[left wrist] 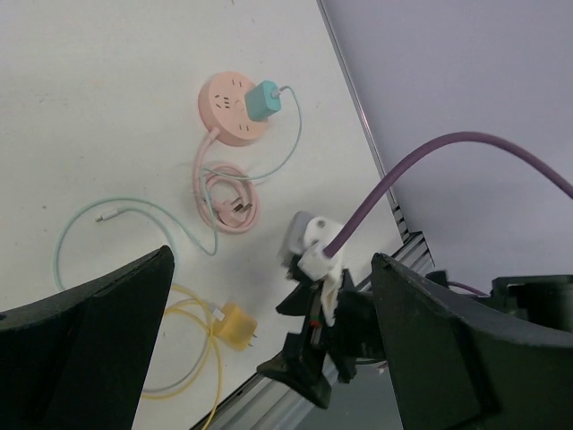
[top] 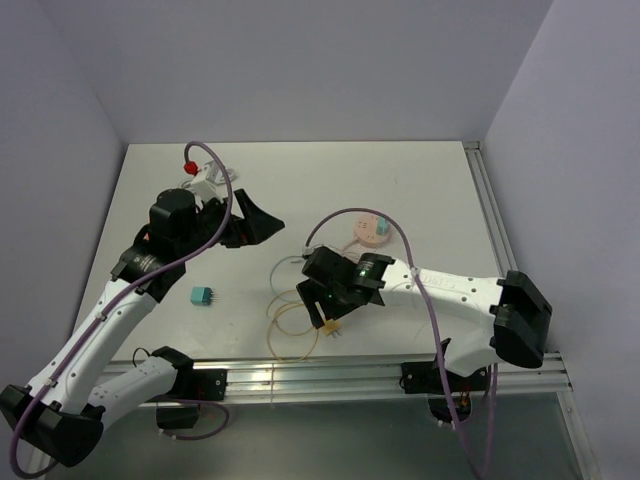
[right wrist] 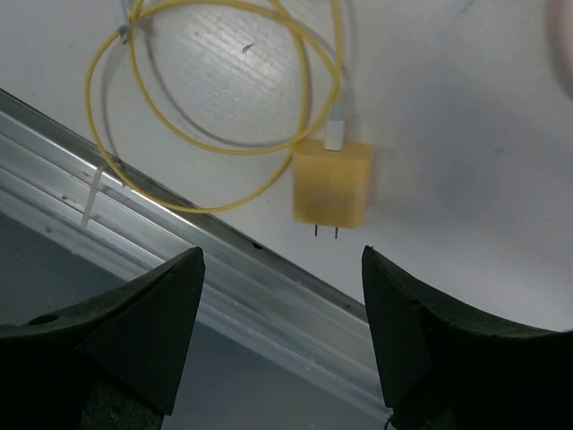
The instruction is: Insert the plug
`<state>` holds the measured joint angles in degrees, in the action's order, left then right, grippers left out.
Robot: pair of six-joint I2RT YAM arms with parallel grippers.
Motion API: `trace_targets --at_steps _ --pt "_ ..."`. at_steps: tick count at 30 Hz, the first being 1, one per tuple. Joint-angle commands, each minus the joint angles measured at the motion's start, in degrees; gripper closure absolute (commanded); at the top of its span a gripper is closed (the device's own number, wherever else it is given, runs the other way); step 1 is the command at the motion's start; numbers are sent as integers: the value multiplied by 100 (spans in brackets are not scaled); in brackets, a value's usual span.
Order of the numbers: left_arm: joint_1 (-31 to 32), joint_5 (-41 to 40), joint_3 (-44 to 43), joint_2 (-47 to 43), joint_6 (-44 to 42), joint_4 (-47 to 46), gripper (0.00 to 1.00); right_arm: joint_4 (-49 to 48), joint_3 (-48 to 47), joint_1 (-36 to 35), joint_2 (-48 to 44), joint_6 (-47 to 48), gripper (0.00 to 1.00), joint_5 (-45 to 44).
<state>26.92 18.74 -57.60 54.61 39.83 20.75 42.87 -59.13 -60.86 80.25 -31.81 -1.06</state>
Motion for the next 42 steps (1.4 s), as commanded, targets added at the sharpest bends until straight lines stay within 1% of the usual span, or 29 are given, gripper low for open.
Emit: trace_targets --at_steps 1,7,10,11,14,18,23,36,42 --pt "-20 226 30 -29 -11 -247 3 -367 -107 -268 359 -211 22 -192" --pt "-20 60 -14 -117 -151 16 3 -306 -186 -295 869 -167 23 -456" --pt "-20 7 -5 -170 -204 95 3 -367 -134 -295 1001 -124 26 -413" --pt "-20 -2 3 -170 -230 113 3 -393 -116 -295 1036 -115 29 -369" --pt "-11 15 74 -196 -231 96 3 -481 -72 -286 1195 -44 35 -307" --pt "-11 51 109 -196 -239 78 3 -604 -11 -286 1379 -18 40 -263" --pt "-20 -2 91 -214 -310 131 3 -534 42 -277 1450 0 41 -430" --pt "-11 -64 74 -240 -380 210 3 -675 192 -154 1520 -44 39 -430" --pt "-20 -64 48 -223 -380 271 3 -798 200 -128 1547 -79 44 -456"
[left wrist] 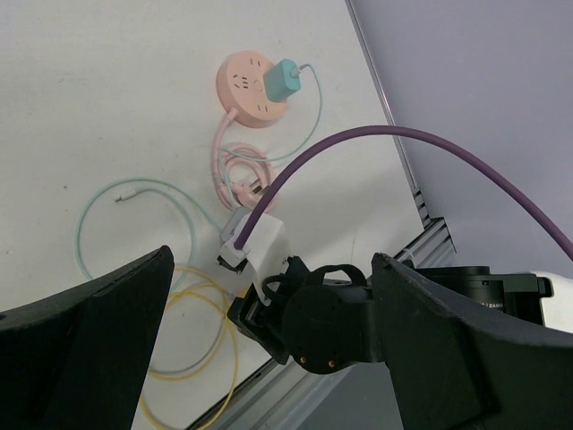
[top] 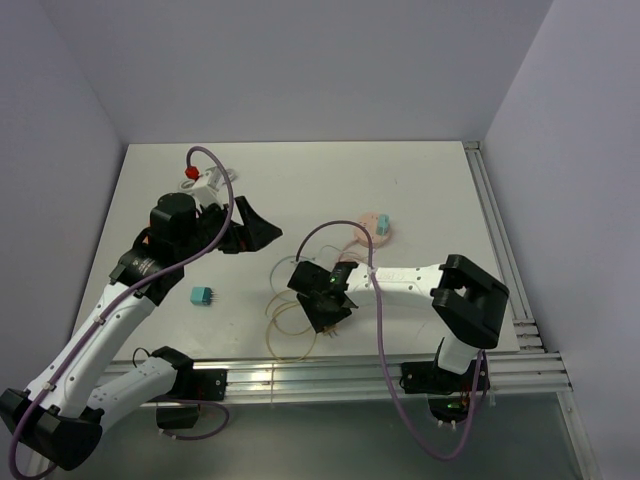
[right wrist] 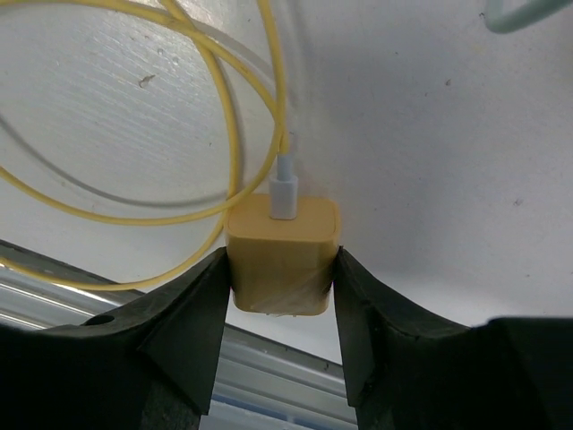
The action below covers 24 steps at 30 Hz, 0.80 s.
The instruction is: Insert the plug
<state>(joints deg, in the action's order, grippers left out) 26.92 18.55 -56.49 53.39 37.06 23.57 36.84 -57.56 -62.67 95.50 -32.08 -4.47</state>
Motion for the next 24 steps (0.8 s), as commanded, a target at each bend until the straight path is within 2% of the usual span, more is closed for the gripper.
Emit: trace_targets --at_steps 1,3,6,7,9,10,17,24 --pt "-20 -53 -73 -109 -102 7 3 -195 34 62 21 -62 46 -133" --pt "-20 -88 -90 -109 -94 16 3 -212 43 80 30 -53 50 -168" --pt "-20 -88 -117 -127 -85 33 5 -221 52 106 30 -27 63 -247" --pt "-20 -97 -125 -127 -85 42 5 -221 52 115 -5 -27 81 -265" --pt "-20 -123 -160 -144 -85 68 5 -212 78 133 -128 8 96 -335" --pt "-20 -149 -169 -144 -102 86 6 -212 87 159 -198 43 100 -431" --pt "-37 -237 -292 -241 -120 113 11 -221 52 440 -1409 535 100 -389" --pt "-37 -114 -441 -232 -155 95 25 -239 -220 440 -2518 1475 100 51"
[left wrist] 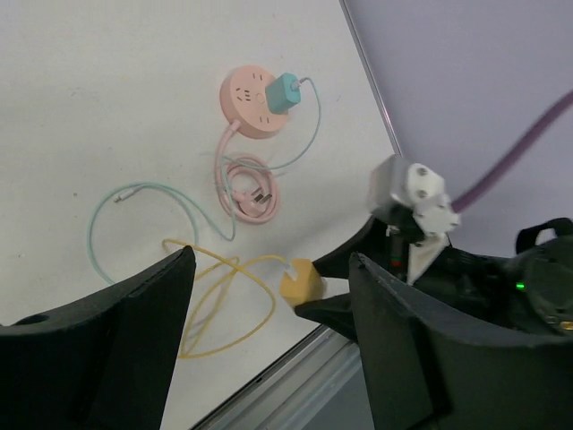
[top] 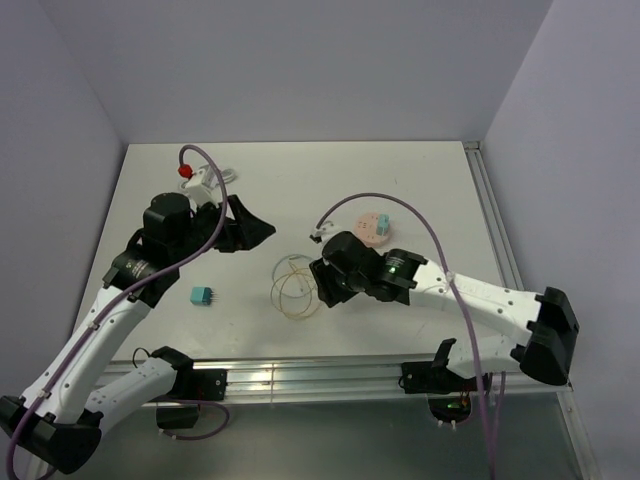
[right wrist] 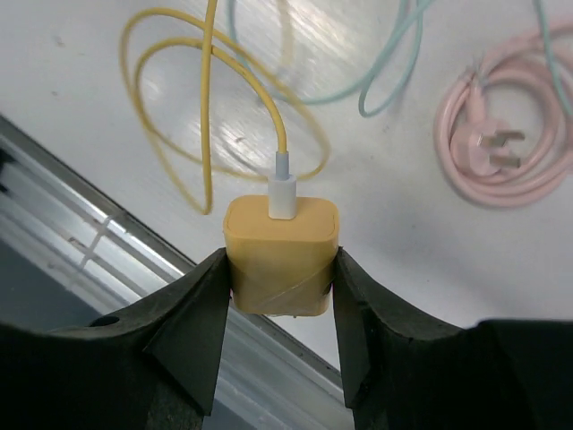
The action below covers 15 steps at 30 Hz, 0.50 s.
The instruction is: Insert the plug
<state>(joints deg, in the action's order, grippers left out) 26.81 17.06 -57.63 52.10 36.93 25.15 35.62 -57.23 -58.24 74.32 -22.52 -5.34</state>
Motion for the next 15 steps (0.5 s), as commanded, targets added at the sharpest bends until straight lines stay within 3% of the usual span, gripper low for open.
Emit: trace_targets --at_steps 1,5,8,15 --pt "-26 43 -354 -112 -159 -45 26 -90 -262 -3 -523 582 100 130" --pt "-35 140 -442 -121 -221 -45 28 -46 -332 5 -1269 854 100 261" --pt "-26 324 -478 -112 -265 -124 29 -81 -437 5 -1717 1336 100 867" --pt "-35 1606 -530 -7 -300 -642 28 -239 -578 -3 -2396 1839 100 1913"
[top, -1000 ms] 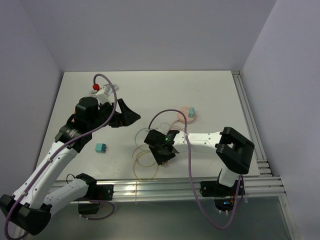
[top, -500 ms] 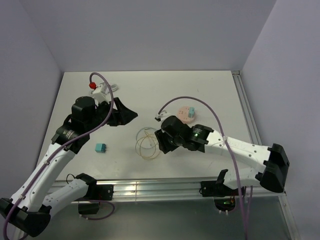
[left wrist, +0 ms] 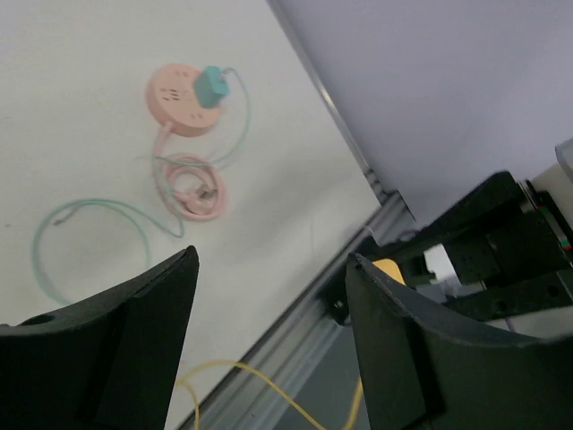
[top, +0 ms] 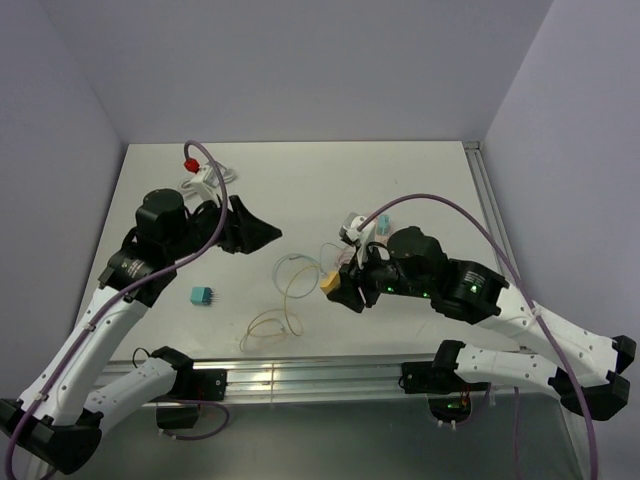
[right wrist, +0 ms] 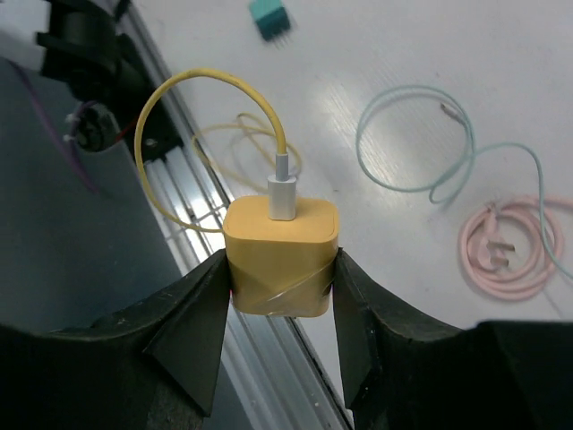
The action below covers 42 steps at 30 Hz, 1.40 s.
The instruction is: Insert the plug
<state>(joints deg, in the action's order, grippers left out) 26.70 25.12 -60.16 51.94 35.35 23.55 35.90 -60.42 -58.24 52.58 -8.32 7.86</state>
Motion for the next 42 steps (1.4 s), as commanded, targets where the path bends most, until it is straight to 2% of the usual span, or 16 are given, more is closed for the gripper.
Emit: trace_targets --at_steps 1,5,8,11,14,25,28,32,42 --pt "-24 1288 -277 52 -99 -640 28 -303 -259 5 -326 462 100 699" --pt "-24 2416 -251 386 217 -1175 27 -364 -469 5 -345 699 100 927" --pt "-24 3022 -180 562 656 -1597 20 -268 -706 5 -178 779 100 893" --pt "-24 3314 -101 677 1025 -1827 14 -13 -944 14 85 998 100 840" --pt "-7 3490 -188 852 1000 -1626 11 206 -1094 6 270 1121 100 744" --pt "503 3245 -347 1248 789 -1151 11 479 -1542 14 683 1394 100 893" --pt "555 3306 -268 1379 921 -1300 13 541 -1586 23 797 1412 100 788" --pt "670 3174 -373 1503 623 -959 16 663 -1683 32 947 1456 100 814" --pt "872 3192 -277 1556 525 -861 22 813 -2025 40 1211 1570 100 673"
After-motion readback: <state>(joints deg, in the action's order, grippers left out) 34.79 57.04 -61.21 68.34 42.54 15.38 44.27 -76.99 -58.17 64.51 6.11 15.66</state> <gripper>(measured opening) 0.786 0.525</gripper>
